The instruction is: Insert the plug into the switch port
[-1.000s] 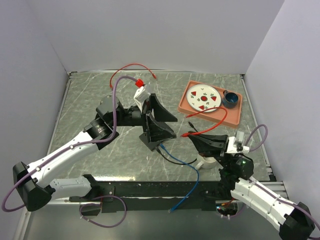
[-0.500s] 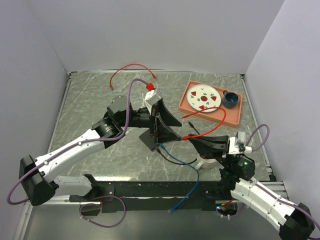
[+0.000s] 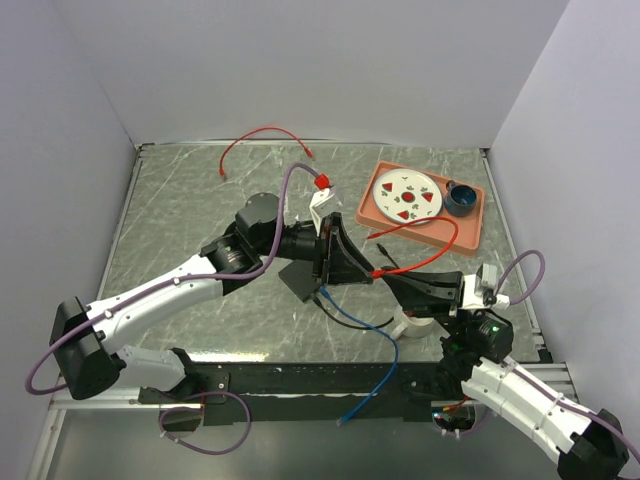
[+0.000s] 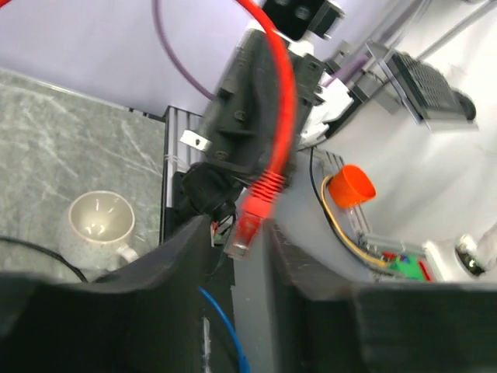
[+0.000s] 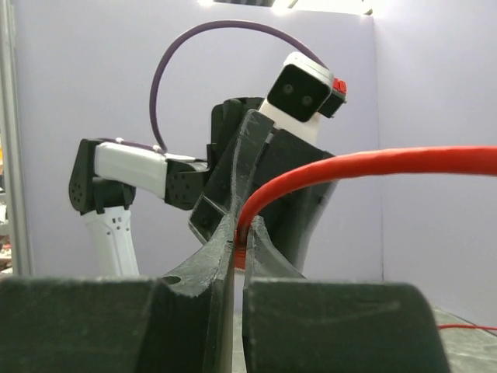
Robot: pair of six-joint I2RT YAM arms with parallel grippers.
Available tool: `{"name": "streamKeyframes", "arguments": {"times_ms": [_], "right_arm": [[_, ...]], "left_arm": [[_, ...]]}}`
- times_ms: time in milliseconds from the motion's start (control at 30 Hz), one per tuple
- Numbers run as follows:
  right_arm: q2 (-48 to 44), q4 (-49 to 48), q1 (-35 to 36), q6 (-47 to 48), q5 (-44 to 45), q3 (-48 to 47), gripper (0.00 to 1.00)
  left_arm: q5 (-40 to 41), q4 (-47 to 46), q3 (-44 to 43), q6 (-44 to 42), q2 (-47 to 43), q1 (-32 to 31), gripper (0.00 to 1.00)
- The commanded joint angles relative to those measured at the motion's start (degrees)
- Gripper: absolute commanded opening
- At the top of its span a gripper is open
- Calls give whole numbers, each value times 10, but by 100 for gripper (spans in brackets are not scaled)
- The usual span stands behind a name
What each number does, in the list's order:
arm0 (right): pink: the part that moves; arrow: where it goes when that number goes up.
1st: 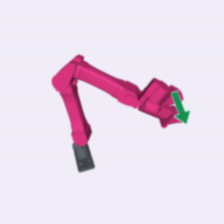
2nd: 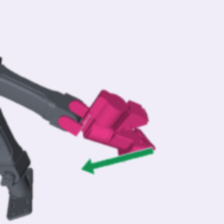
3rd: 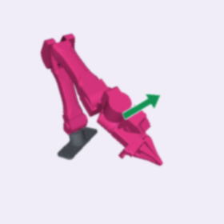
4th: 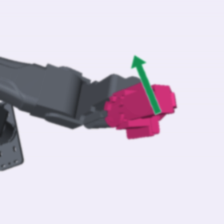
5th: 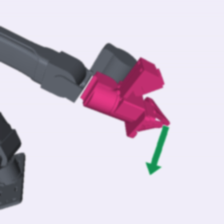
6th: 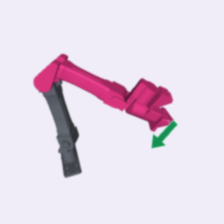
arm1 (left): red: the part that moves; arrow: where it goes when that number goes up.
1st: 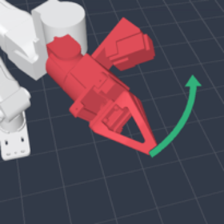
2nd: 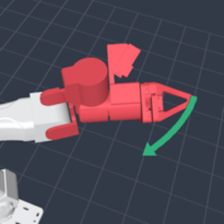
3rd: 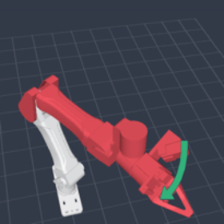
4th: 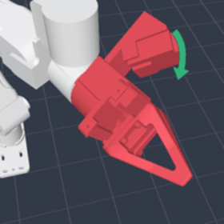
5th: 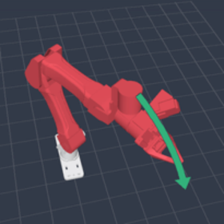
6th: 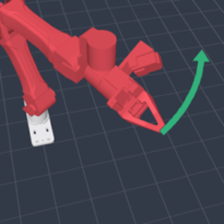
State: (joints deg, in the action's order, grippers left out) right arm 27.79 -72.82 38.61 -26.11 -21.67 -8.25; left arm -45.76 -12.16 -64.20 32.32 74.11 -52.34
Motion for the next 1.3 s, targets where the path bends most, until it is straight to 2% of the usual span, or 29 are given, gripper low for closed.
{"name": "streamKeyframes", "arguments": {"times_ms": [0,33,67,167,200,233,267,300,333,367,400,467,500,633,667,700,833,900,967,1267], "right_arm": [[-12,-201,-3,-3,13,-12,0],[-13,-199,-4,-1,15,-12,0],[-14,-196,-3,-1,15,-12,0],[-26,-176,-3,4,19,-14,0],[-32,-167,-3,6,22,-17,0],[-37,-148,-2,9,24,-21,5],[-49,-99,-3,11,29,-26,16],[-56,-53,-2,11,30,-46,46],[-60,-3,-3,15,27,-63,67],[-67,119,-2,22,5,-83,85],[-67,174,-3,35,-16,-131,97],[-49,303,-3,69,-54,-177,99],[-43,332,-4,77,-93,-212,99],[-14,482,-2,115,-144,-281,99],[-1,513,-3,125,-151,-298,99],[8,589,-3,130,-152,-331,99],[56,749,-2,146,-138,-410,99],[81,780,-3,151,-142,-430,99],[98,806,-3,156,-148,-436,99],[167,897,-2,196,-215,-479,99]], "left_arm": [[-11,-17,-29,-6,4,-9,31],[-10,-14,-31,-8,4,-9,25],[-8,-10,-32,-9,4,-11,15],[-2,0,-37,-14,6,-13,1],[2,12,-41,-16,5,-13,1],[9,17,-42,-22,4,-13,1],[16,22,-43,-24,1,-13,1],[42,37,-46,-26,-1,-13,1],[52,46,-50,-39,-4,-12,1],[66,56,-53,-44,-7,-11,1],[93,67,-64,-50,-7,-9,1],[114,86,-72,-59,-12,-1,1],[126,93,-81,-60,-12,2,1],[191,141,-108,-72,-13,40,1],[203,172,-115,-76,-13,47,1],[213,187,-126,-80,-14,57,1],[214,202,-124,-73,-46,125,1],[212,195,-119,-74,-63,141,1],[243,202,-121,-84,-85,153,1],[329,332,-203,-161,-109,174,1]]}}
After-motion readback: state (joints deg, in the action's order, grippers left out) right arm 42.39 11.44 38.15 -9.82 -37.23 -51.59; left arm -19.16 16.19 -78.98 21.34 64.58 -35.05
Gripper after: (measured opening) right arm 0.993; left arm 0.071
